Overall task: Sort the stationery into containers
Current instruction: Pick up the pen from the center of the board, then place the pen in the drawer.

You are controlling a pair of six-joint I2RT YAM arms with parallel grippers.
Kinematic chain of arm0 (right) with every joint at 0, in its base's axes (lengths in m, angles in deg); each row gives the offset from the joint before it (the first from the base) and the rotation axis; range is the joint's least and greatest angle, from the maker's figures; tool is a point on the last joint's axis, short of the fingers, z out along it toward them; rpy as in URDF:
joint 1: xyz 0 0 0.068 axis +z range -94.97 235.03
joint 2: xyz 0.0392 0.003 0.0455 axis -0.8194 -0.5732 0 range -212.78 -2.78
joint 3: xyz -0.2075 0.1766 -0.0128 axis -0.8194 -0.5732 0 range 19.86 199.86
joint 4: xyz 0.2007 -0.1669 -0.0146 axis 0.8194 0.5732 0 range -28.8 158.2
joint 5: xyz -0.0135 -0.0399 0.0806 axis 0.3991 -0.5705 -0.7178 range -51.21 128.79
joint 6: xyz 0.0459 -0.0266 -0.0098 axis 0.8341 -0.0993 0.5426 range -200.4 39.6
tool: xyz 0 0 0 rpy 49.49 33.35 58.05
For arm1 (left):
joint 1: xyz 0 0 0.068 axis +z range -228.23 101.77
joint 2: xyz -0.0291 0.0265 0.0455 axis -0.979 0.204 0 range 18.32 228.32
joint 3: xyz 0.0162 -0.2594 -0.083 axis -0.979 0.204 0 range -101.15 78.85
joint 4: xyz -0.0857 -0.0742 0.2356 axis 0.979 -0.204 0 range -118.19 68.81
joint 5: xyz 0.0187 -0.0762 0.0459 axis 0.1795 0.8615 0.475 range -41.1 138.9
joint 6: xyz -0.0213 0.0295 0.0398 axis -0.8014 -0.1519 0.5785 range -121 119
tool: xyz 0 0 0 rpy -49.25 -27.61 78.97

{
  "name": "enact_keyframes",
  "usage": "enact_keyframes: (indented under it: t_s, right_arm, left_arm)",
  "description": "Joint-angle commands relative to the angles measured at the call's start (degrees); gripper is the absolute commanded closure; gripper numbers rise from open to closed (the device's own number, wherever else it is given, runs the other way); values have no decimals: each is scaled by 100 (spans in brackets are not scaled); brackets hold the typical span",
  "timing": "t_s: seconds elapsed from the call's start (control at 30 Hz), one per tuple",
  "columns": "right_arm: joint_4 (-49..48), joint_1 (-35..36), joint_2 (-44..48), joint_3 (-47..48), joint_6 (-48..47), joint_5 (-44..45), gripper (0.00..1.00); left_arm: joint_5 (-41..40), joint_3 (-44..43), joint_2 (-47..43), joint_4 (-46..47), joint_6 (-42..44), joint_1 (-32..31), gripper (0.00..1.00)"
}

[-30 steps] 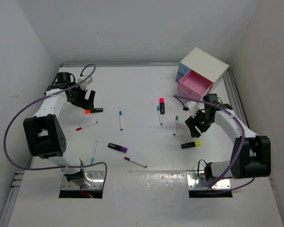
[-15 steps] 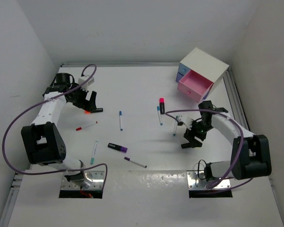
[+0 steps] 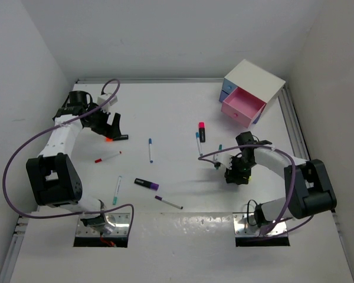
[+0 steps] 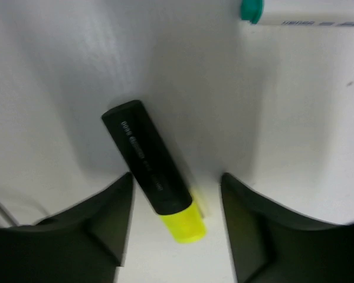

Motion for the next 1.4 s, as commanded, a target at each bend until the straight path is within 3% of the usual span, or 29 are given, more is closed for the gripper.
enact_keyframes:
  t_s: [0.0, 0.07, 0.2, 0.3, 0.43, 0.6, 0.77, 1.07, 1.2, 1.23, 1.37]
  right_arm:
    - [-543, 130, 43, -213, -204, 193, 46]
    - [-640, 148, 87, -248, -178, 202, 57]
    - [-500, 131, 350, 233, 451, 10, 93]
    - [-280, 17, 430, 971, 1407, -420, 97]
    - [-78, -98, 2, 2997, 2545, -475, 100]
    - [-244, -265, -922, 4880, 2749, 245, 100]
    - [-421, -475, -1878, 5849, 2494, 632, 100]
    - [-456, -950, -2733, 6352, 2555, 800, 99]
    - [-368, -977, -2822, 6449, 2696, 782, 72]
    - [-368, -977, -2796, 6458, 2766, 774, 60]
    - [-254, -942, -2611, 6668, 3073, 537, 47]
  left_arm:
    - [153, 15, -206, 85, -1, -47, 0]
    - [135, 15, -215, 120, -10, -38, 0]
    - [144, 59, -206, 199, -36, -38, 0]
    - [205, 103, -197, 252, -54, -38, 0]
    - [319, 77, -162, 287, -150, -64, 0]
    - [364, 15, -162, 296, -212, -82, 0]
    - [381, 85, -206, 270, -221, -82, 0]
    - [364, 112, -294, 252, -212, -47, 0]
    - [416, 94, -250, 278, -265, -38, 0]
    - [416, 85, -250, 269, -282, -29, 0]
    - [434, 85, -241, 313, -352, -38, 0]
